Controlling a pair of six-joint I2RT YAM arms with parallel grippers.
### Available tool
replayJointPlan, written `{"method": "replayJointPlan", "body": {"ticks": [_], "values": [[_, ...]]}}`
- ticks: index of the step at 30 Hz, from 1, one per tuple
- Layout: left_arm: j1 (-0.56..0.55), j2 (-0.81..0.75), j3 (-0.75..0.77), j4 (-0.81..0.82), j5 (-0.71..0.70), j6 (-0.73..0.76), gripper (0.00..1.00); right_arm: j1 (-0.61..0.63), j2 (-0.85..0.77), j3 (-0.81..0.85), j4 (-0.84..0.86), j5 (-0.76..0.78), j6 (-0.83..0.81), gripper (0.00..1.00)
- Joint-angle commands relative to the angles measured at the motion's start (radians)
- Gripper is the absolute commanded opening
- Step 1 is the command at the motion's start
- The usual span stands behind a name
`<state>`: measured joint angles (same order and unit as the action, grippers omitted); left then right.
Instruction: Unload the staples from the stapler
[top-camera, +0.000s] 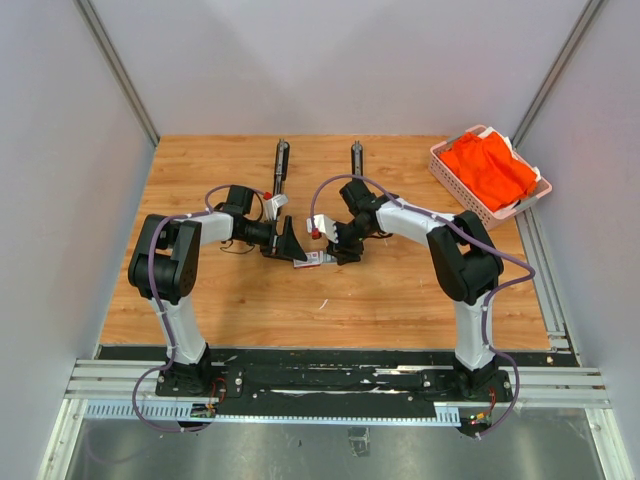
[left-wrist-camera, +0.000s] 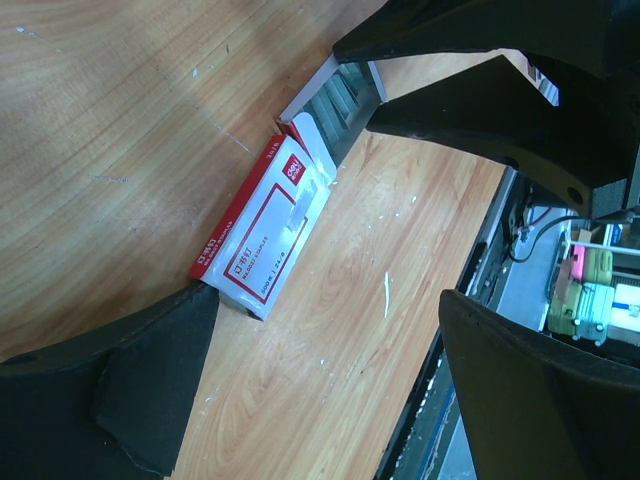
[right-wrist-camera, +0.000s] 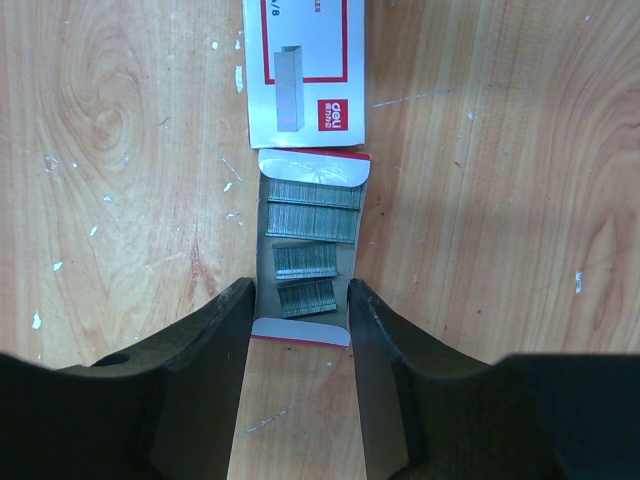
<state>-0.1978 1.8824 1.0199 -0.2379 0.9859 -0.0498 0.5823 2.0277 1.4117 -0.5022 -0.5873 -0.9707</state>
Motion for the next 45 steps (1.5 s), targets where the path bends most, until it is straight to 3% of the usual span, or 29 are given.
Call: {"method": "replayJointPlan", "body": {"ticks": [1, 35, 45], "values": [[0.003, 0.026, -0.015, 0.014, -0.016, 0.005, 0.98, 0.012, 0.013, -0.020, -0.040, -0.037, -0.017, 0.44], [0.003, 0.037, -0.017, 0.014, -0.009, -0.002, 0.98, 0.044, 0.038, -0.005, -0.041, -0.066, -0.029, 0.43], [0.003, 0.044, -0.009, 0.001, -0.030, 0.001, 0.98, 0.045, 0.009, -0.049, -0.039, -0.064, -0.112, 0.44]]}}
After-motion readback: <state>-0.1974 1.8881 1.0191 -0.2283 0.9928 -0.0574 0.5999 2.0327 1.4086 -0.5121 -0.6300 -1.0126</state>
